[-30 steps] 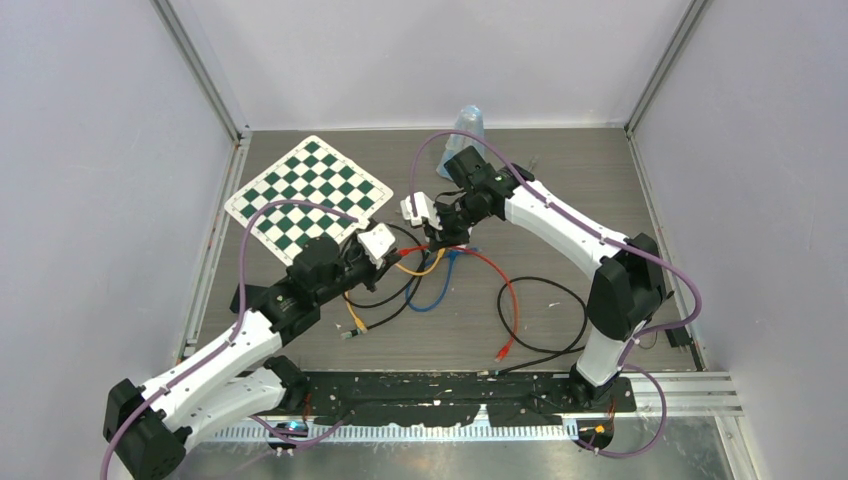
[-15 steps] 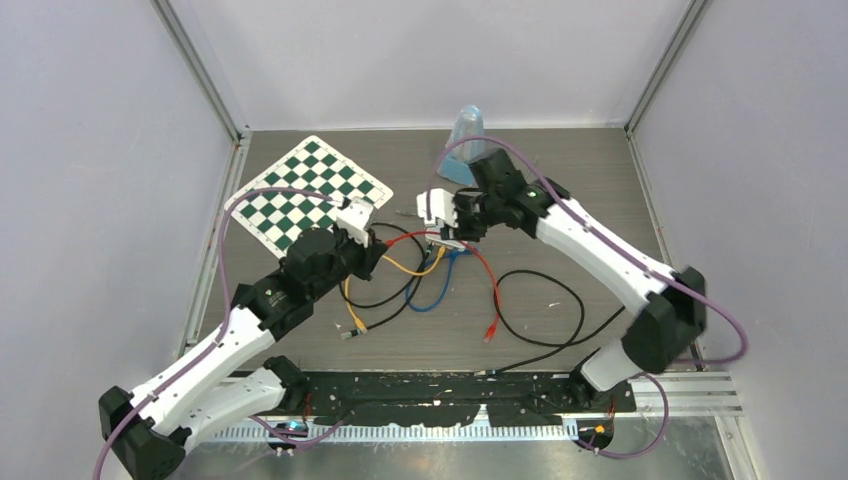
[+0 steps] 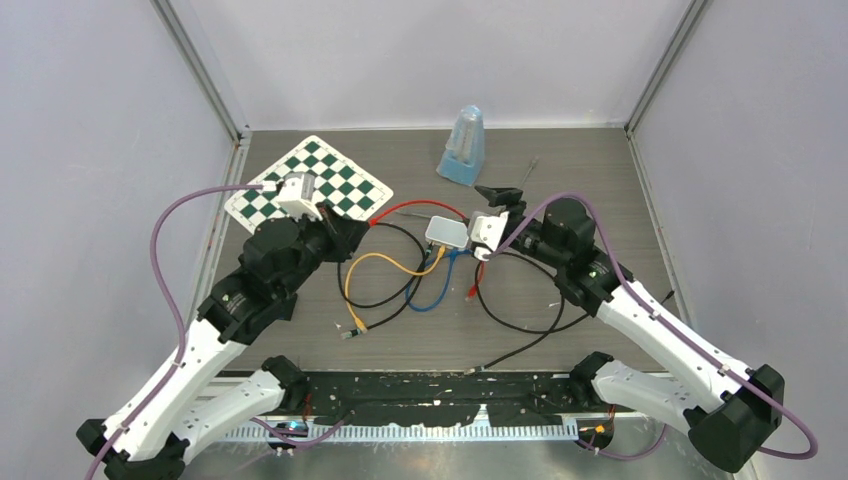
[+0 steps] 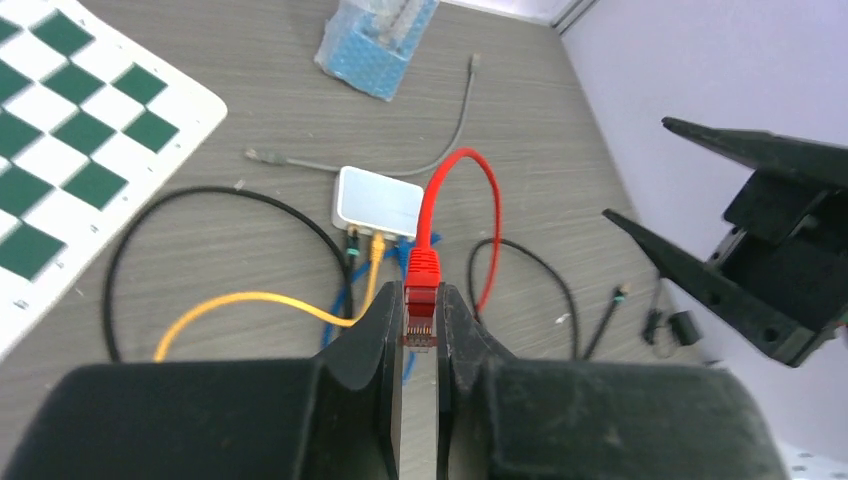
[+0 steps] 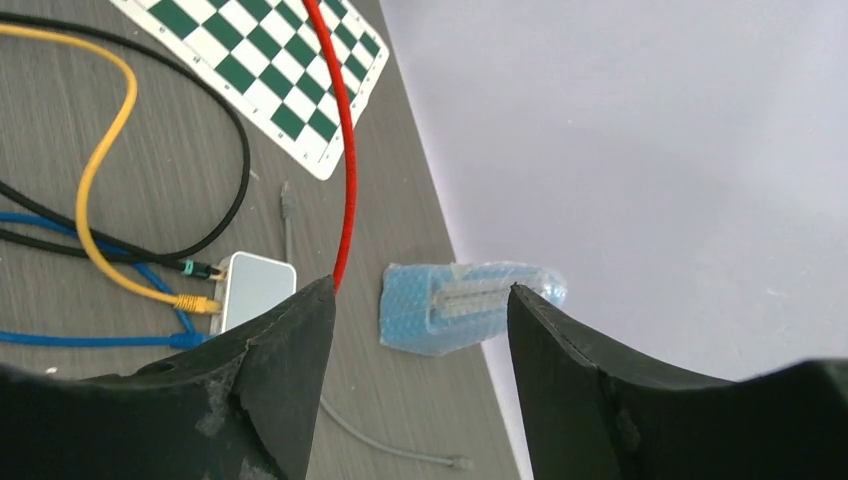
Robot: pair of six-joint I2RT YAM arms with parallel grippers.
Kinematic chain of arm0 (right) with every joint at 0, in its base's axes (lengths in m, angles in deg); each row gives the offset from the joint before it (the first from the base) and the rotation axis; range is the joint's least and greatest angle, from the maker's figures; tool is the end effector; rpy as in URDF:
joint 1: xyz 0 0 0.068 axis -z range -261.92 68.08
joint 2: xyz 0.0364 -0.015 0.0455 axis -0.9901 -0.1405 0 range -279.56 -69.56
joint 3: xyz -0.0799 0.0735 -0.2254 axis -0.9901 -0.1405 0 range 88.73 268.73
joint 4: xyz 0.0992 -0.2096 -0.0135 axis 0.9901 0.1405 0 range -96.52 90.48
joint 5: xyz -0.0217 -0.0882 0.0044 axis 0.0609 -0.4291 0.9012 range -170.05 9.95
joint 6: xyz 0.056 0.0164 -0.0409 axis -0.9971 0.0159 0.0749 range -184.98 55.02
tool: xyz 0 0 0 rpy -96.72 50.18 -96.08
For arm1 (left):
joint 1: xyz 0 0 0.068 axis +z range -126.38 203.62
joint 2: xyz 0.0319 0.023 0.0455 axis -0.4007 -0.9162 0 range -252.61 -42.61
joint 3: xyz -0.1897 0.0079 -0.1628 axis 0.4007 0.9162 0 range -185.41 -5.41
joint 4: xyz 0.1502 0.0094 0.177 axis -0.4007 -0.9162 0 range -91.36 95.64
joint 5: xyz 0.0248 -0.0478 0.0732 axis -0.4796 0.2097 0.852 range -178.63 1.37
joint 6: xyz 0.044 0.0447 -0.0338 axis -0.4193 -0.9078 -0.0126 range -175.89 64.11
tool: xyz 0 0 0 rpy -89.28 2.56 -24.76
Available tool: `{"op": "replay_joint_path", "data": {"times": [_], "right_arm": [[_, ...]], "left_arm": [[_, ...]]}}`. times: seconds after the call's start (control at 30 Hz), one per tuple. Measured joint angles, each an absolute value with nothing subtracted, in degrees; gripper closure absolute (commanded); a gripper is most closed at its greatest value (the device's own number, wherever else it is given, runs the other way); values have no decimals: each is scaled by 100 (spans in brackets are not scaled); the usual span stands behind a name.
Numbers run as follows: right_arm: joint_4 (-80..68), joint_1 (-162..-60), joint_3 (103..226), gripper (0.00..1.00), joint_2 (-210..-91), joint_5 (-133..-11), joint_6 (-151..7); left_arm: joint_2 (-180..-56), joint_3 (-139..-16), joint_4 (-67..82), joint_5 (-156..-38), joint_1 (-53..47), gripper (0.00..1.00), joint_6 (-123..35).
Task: Insert the plug into the switch port
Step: Pick up the connector from the center of the board.
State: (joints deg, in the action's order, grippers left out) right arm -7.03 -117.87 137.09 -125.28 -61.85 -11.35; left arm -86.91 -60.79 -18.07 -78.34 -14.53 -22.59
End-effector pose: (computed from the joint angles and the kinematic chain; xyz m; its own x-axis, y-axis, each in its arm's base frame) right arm 0.1778 0.1515 0.3289 0.5939 -0.5141 -0.6188 -0.5573 0.2919 -0.7773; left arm 0.1437 -0.0995 0.3526 -0.4021 -0.3709 -0.8371 0.2992 0.8109 -0.5030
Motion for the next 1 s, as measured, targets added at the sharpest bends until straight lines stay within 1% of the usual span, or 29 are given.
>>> {"op": "replay_joint_path", "data": {"times": [0.23,0.4,0.5,0.7,0.87,1.0], "right_arm": [[-1221,-11787,13630,30,-12430,-5855,-1059],[-1322,-11787,13606,29,-12430,-5687,-980],[-1320,-11787,13606,29,-12430,-5641,-954],[-1217,-11811,13588,28,-12430,-5427,-768],[-1866,-12167,13147,26,-12513,-5206,-613],[-2570,-12779,12992,25,-13094,-5280,-442]], "left_arm": [[-8518,-6181,-2237,-7718,-1434,100,-648],[-8459,-6260,-2779,-7655,-1429,100,703],[-8584,-6465,-3159,-7670,-1423,100,1302],[-8638,-6487,-3406,-7941,-1423,100,2058],[-8516,-6288,-3439,-8099,-1423,100,2554],[-8385,-5969,-3455,-8160,-1423,100,2847]]}}
